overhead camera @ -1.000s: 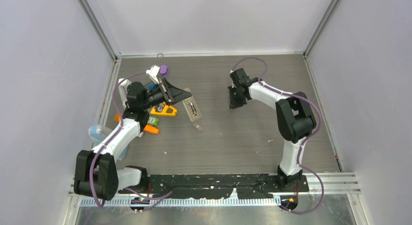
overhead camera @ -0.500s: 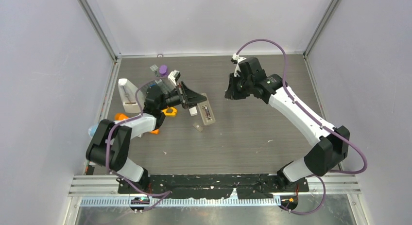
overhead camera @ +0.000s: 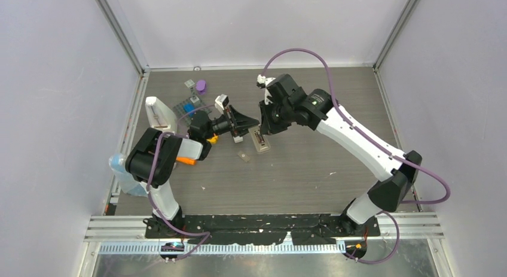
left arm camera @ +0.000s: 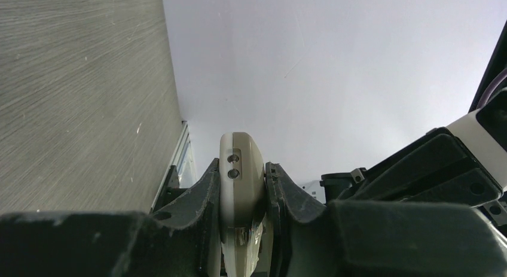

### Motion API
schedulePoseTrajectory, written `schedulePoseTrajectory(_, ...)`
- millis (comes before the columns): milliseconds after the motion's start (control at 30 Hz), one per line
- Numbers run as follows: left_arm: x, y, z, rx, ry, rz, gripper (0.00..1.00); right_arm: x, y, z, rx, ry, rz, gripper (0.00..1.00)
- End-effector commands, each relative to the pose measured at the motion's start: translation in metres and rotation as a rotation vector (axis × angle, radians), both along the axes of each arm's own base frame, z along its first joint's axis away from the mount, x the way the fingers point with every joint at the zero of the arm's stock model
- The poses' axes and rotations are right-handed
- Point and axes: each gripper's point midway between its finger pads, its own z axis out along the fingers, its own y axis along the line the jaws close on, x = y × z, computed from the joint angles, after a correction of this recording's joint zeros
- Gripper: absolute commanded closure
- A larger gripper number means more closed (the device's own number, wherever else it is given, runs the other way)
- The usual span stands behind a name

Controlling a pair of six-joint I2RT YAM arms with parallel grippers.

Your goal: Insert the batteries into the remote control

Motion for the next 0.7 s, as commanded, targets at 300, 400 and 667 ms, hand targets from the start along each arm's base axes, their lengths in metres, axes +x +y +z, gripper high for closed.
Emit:
schedulePoseTrajectory(300,-0.003,0.001,0.023,-0.044,-0.157,0.015,1.0,0.009,0.014,-0.024,-0.13,0.023,-0.047,0.94)
schedulePoseTrajectory(400,-0.003,0.001,0.024,-0.044,-0.16,0.017,1.0,0.008,0.013,-0.024,-0.136,0.033,-0.047,0.94)
schedulePoseTrajectory(667,0.0,0.002,0.025,-0.038,-0.187,0.035,1.0,0.001,0.015,-0.029,-0.15,0.069,-0.02,0.92)
